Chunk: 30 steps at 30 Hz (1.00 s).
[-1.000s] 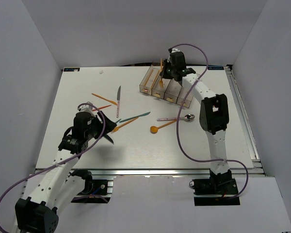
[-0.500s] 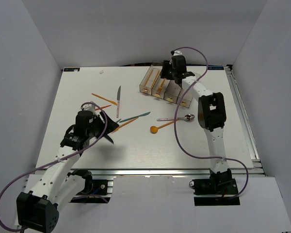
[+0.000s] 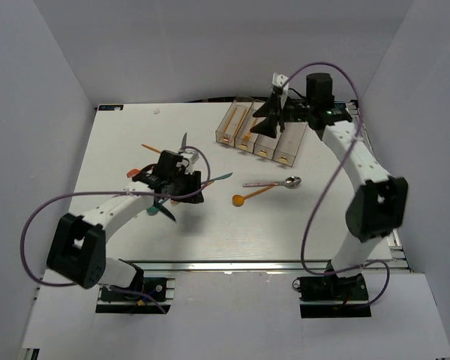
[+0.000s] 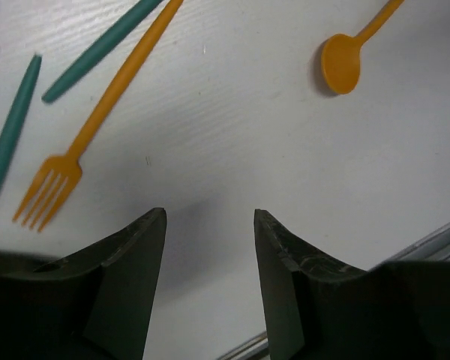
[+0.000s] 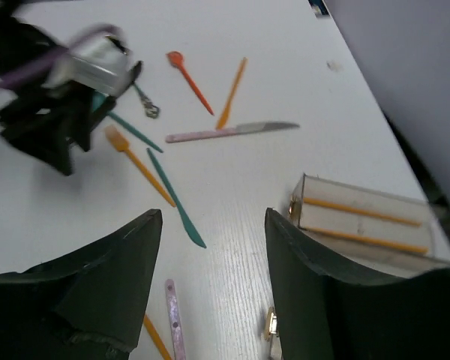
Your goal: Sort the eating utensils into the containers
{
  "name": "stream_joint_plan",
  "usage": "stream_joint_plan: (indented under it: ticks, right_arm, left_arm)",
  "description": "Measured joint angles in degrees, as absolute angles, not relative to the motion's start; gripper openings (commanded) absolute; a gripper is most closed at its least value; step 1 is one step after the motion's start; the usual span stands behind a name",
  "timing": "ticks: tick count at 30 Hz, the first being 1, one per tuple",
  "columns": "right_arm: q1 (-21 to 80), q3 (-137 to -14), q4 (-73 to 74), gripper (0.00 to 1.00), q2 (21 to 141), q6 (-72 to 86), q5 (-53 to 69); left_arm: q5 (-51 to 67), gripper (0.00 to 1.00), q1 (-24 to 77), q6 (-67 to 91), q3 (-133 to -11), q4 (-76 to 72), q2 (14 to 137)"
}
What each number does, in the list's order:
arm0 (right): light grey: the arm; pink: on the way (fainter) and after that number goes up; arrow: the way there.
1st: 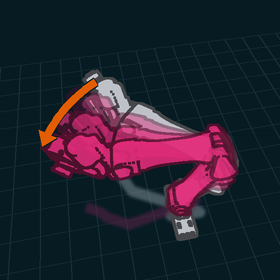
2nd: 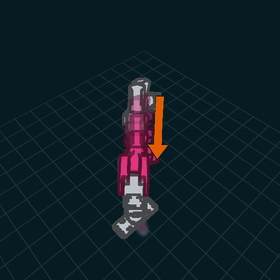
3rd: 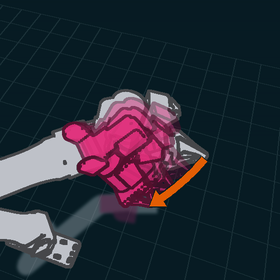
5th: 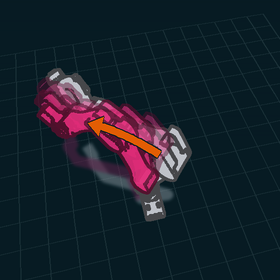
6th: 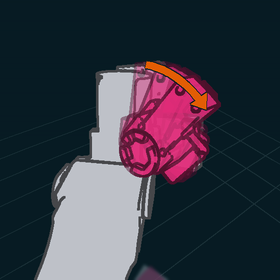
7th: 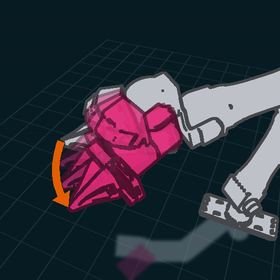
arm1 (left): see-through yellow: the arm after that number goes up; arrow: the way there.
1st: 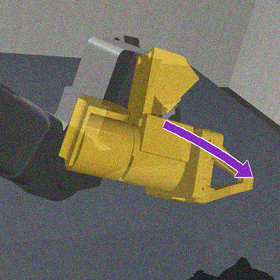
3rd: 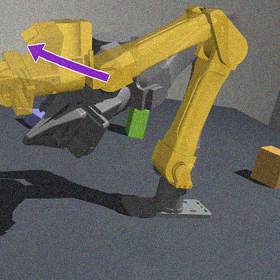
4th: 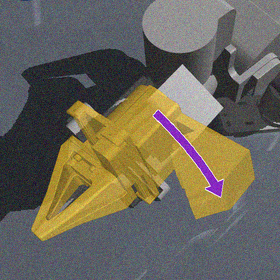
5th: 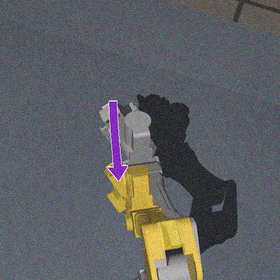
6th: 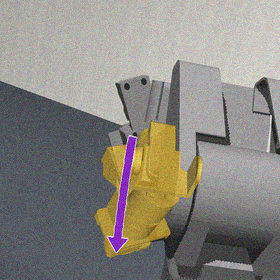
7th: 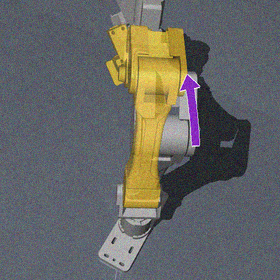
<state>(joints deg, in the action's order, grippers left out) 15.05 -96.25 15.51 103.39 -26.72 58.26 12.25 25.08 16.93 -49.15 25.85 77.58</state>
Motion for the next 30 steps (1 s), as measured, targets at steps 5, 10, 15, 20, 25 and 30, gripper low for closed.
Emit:
stream_joint_plan:
  ticks: [5, 10, 15, 20, 25, 30]
  right_arm:
    - [15.59, -86.35, 26.04, 0.66, 88.07, -43.94, 62.67]
    - [13.96, -74.76, 33.45, 0.66, 82.52, -52.66, 62.15]
    - [11.00, -70.17, 36.69, 0.66, 81.43, -54.63, 61.08]
    - [8.82, -69.82, 36.73, 0.66, 79.20, -54.61, 61.01]
    - [8.25, -69.80, 36.51, 0.66, 78.78, -54.43, 61.06]
    - [8.23, -69.52, 36.32, 0.66, 78.76, -54.37, 61.06]
  left_arm:
    - [9.32, 0.61, 26.41, 5.48, -56.10, 27.09, 88.16]
    - [5.93, 0.60, 26.30, -3.27, -60.97, 28.27, 95.85]
    - [3.70, 0.58, 26.30, -8.08, -63.05, 28.60, 100.71]
    - [2.66, 0.55, 26.22, -10.55, -63.72, 28.95, 102.89]
    - [3.01, 0.45, 25.82, -11.44, -63.81, 28.80, 103.20]
    - [4.19, 0.26, 25.74, -11.09, -63.86, 28.67, 103.26]
